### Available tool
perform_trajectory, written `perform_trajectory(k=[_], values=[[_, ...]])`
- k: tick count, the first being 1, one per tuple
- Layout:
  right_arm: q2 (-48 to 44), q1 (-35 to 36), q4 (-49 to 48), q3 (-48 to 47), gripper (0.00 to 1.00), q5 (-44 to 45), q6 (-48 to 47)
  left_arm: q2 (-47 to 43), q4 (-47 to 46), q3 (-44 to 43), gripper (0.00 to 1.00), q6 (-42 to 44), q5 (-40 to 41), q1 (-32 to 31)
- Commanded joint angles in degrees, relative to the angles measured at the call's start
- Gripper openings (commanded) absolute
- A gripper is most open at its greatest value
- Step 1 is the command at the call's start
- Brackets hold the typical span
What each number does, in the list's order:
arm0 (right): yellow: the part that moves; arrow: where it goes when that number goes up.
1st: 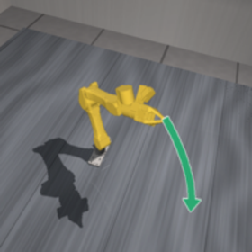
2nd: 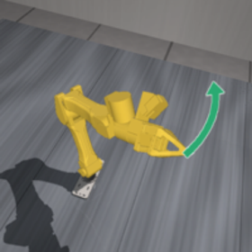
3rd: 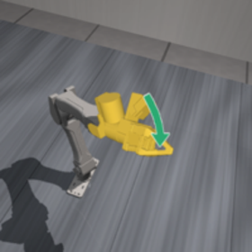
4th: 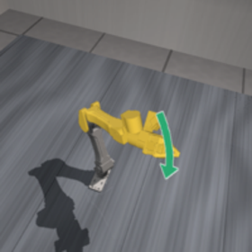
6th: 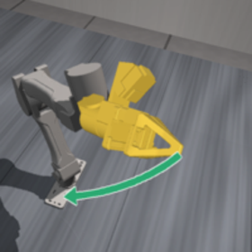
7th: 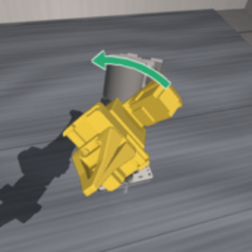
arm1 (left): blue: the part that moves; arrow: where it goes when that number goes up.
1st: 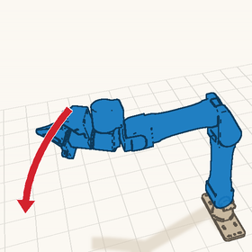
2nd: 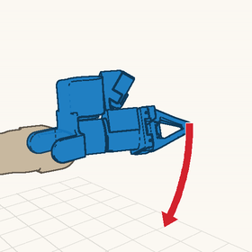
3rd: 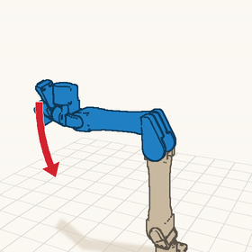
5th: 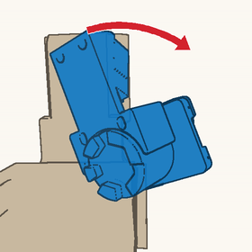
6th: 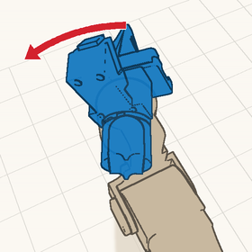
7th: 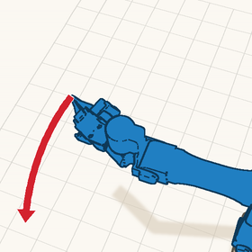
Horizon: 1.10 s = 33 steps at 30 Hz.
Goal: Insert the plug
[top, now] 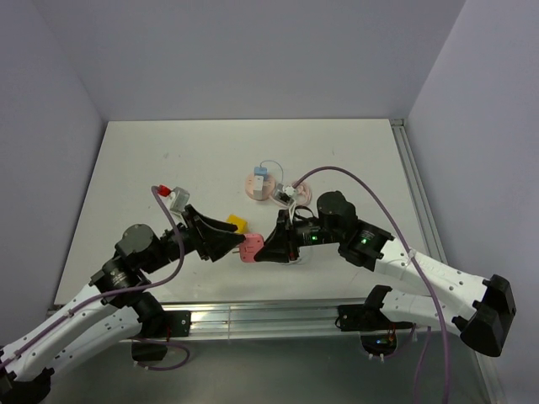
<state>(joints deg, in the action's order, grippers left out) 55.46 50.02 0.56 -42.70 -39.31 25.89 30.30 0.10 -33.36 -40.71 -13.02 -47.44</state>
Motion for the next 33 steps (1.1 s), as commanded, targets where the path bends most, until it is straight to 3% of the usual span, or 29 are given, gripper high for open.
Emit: perform_trajectory(k=[1,9,16,20,23,33], values=[[0.0,-0.3,-1.5,-3.1,0.0,-2.6,0.0,0.5,-3.7,0.5,0.62,1.3,-1.7,0.0],[0.4,-0.4,-1.3,-3.1,0.0,-3.4,-0.3,1.2,-4.6,0.1,0.54,1.0,-6.0,0.0],[1.3,-0.8,-2.1,-3.0,0.0,-3.8,0.0,2.5,-3.9,0.1,0.53,0.6,-7.1,0.0],[1.6,-0.9,-2.4,-2.9,0.0,-4.5,0.1,2.7,-4.1,0.3,0.36,-0.2,-6.8,0.0],[1.5,-0.9,-2.4,-2.8,0.0,-4.9,0.0,4.0,-3.6,-0.1,0.32,0.0,-7.8,0.0],[1.5,-1.0,-1.0,-3.3,0.0,-6.6,-1.1,6.7,-3.3,-1.4,0.39,0.5,-11.9,0.0]])
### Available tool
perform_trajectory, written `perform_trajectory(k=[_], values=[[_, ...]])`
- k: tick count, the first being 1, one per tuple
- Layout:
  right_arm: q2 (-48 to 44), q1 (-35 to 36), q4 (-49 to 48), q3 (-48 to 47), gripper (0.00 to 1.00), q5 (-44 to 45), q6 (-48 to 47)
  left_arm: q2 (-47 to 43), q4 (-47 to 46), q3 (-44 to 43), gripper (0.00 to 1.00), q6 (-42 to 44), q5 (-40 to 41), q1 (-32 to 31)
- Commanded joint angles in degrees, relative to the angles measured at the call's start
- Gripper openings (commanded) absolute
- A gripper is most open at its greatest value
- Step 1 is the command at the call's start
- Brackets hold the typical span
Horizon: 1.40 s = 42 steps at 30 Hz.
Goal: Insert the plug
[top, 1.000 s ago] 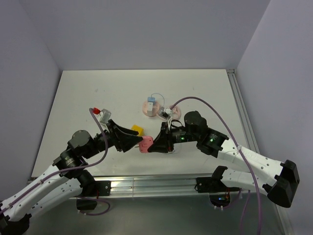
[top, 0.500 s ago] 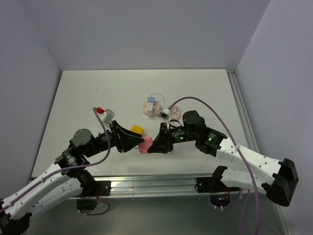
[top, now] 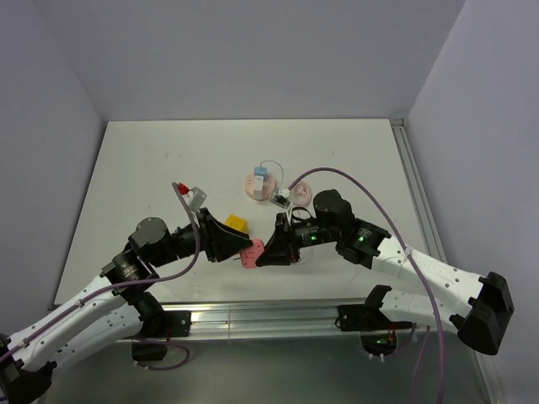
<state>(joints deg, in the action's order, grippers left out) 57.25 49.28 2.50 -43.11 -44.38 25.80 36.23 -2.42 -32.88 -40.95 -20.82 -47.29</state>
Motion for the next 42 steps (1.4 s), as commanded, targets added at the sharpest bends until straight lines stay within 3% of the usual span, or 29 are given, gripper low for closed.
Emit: perform_trajectory(k=[1,4,8,10,11,14,18,21,25,28,42], values=[[-0.2,-0.2,-2.9,-2.9,0.0,-1.8,-1.2,1.0,-0.8,-1.9,0.41,0.7,-4.5,-0.2],[0.3,-0.2,-2.9,-3.0,0.0,-3.0,-1.4,1.7,-1.3,-2.0,0.44,0.3,-5.6,-0.2],[0.9,-0.2,-2.9,-3.1,0.0,-3.3,-1.5,2.4,-2.5,-1.8,0.4,-0.1,-7.6,-0.2],[0.9,-0.2,-2.9,-3.1,0.0,-3.5,-1.5,2.9,-2.3,-2.0,0.33,-0.1,-7.7,-0.2],[0.8,-0.1,-2.9,-3.1,0.0,-3.6,-1.5,3.1,-2.2,-2.1,0.22,-0.2,-7.7,-0.2],[0.4,-0.2,-2.9,-3.1,0.01,-3.3,-1.6,3.3,-1.7,-2.4,0.0,-0.5,-7.0,-0.2],[-0.5,-0.2,-2.9,-3.3,0.05,-2.5,-1.6,2.2,-2.0,-2.1,0.0,-1.5,-4.9,-0.2],[-0.5,-0.2,-1.5,-3.4,0.15,-2.0,-1.5,1.2,-1.4,-2.3,0.01,-2.2,-2.4,-0.3],[-0.2,-0.1,-2.2,-2.9,0.46,-1.6,-0.3,0.2,-3.1,-1.5,0.0,-4.1,-0.7,-0.2],[0.0,-0.1,-6.3,-1.9,0.55,-1.6,1.3,0.2,-5.8,-0.4,0.0,-6.1,-0.5,-0.2],[2.2,-0.2,-20.0,-1.6,0.55,-2.5,9.8,-1.9,-20.3,5.6,0.0,-12.1,-0.7,-0.2]])
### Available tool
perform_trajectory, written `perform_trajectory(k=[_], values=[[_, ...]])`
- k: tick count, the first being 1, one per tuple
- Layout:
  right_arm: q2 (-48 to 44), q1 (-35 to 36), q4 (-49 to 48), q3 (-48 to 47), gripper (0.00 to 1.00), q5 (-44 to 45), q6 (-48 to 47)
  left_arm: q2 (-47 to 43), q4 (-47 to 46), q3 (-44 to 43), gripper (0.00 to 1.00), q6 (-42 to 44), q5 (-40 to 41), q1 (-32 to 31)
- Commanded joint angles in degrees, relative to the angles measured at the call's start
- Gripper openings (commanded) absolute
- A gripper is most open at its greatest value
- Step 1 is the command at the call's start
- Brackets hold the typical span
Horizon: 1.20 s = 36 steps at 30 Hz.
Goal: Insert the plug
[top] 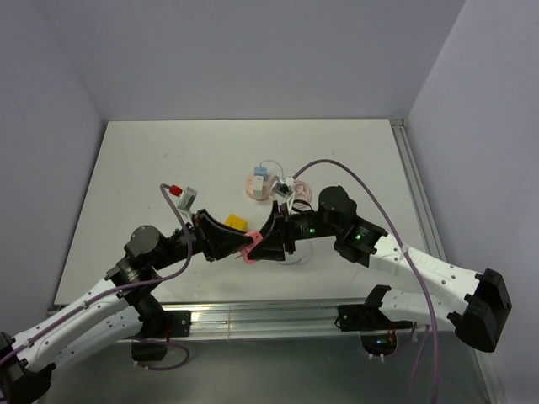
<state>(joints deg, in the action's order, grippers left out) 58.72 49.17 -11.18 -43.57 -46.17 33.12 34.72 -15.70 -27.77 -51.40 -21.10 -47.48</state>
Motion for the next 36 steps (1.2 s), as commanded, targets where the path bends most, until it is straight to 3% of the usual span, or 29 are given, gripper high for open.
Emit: perform_trajectory(k=[1,17,36], values=[[1.0,-0.1,-6.8,-1.4,0.55,-1.2,3.2,-0.6,-7.3,0.6,0.0,-1.8,-0.3,0.0],[3.7,0.1,-13.0,-1.1,0.44,-2.7,6.9,-1.3,-10.7,1.5,0.0,-2.3,0.4,0.0],[5.4,0.8,-15.1,-1.6,0.43,-2.6,8.6,-0.7,-11.5,1.5,0.01,-1.7,0.9,-0.1]])
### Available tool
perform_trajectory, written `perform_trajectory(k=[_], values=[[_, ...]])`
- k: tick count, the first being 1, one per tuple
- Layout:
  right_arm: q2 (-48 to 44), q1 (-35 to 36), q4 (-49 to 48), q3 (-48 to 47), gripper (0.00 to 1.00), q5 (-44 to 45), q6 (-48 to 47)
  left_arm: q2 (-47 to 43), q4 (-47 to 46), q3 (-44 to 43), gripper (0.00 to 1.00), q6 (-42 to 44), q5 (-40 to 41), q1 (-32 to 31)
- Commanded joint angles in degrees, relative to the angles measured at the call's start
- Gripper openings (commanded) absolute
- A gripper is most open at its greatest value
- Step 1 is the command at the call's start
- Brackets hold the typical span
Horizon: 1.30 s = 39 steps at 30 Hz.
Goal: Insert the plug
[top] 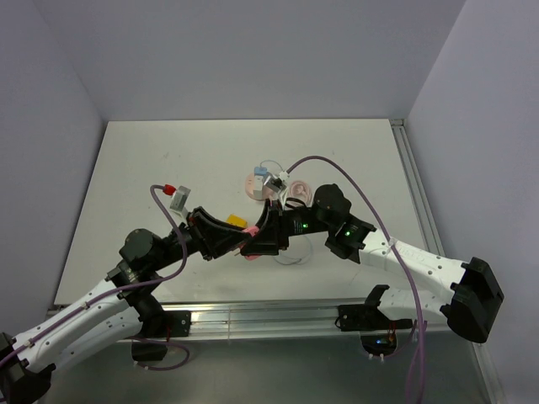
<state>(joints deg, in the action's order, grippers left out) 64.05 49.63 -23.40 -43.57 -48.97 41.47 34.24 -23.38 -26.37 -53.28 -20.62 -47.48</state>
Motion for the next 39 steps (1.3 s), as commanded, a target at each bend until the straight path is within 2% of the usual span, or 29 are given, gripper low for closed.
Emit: perform_trajectory(k=[1,3,5,6,7,9,11,13,14,17,18,19,22,25,26,29,35,39], values=[[0.0,0.5,-2.8,-1.7,0.42,0.2,0.3,-0.1,-3.8,0.1,0.0,0.2,0.4,0.0],[0.0,0.6,-3.1,-1.8,0.4,0.5,0.5,-0.1,-4.0,0.2,0.0,0.1,0.3,-0.1],[-0.1,0.6,-3.4,-1.7,0.32,0.9,0.5,0.1,-4.4,0.3,0.0,0.0,0.2,-0.1],[-0.1,0.5,-3.5,-1.7,0.27,1.3,0.5,0.1,-4.5,0.3,0.0,-0.1,0.1,-0.1],[-0.1,0.5,-3.3,-1.7,0.15,1.4,0.5,0.1,-4.3,0.2,0.0,0.0,0.1,-0.1],[-0.1,0.5,-2.0,-1.8,0.01,2.3,0.0,0.1,-3.5,0.0,0.01,0.5,0.6,-0.1],[-0.2,0.6,-1.0,-1.6,0.0,3.1,-0.5,0.0,0.9,-1.4,0.04,1.2,2.1,-0.1],[-0.9,0.6,0.4,-1.2,0.0,4.5,-1.2,-0.6,4.6,-3.2,0.27,2.7,5.1,-0.1],[-1.1,0.5,1.2,-0.6,0.0,5.4,-1.6,-0.9,8.3,-3.8,0.49,3.3,6.2,-0.1],[-2.2,0.5,4.0,0.6,0.0,7.7,-3.0,-3.7,15.8,-6.1,0.69,5.3,12.2,-0.1],[-2.6,0.5,4.6,0.9,0.0,8.3,-3.5,-4.4,17.3,-6.7,0.71,6.1,13.9,-0.1],[-3.0,0.5,5.3,1.4,0.0,9.3,-3.5,-5.8,19.0,-7.5,0.72,6.3,16.7,0.0],[-4.6,0.4,5.7,3.1,0.0,10.1,-3.3,-7.6,22.3,-7.7,0.73,7.0,18.6,-0.1],[-5.9,0.2,7.1,2.5,0.0,10.2,-2.5,-8.7,21.5,-6.2,0.55,6.8,16.1,-0.1],[-6.2,0.1,7.6,2.3,0.0,10.2,-2.2,-9.0,20.7,-5.7,0.53,6.5,15.2,0.0],[-7.6,0.1,8.4,1.2,0.0,10.0,-1.7,-9.4,17.3,-3.7,0.52,5.8,10.2,-0.1],[-9.7,-0.1,9.9,-0.6,0.0,10.1,-1.5,-7.4,13.3,-2.6,0.56,6.1,3.0,-0.2],[-9.9,-0.4,9.1,-0.6,0.0,9.8,-0.7,-7.3,11.8,-1.7,0.49,5.9,1.3,-0.1]])
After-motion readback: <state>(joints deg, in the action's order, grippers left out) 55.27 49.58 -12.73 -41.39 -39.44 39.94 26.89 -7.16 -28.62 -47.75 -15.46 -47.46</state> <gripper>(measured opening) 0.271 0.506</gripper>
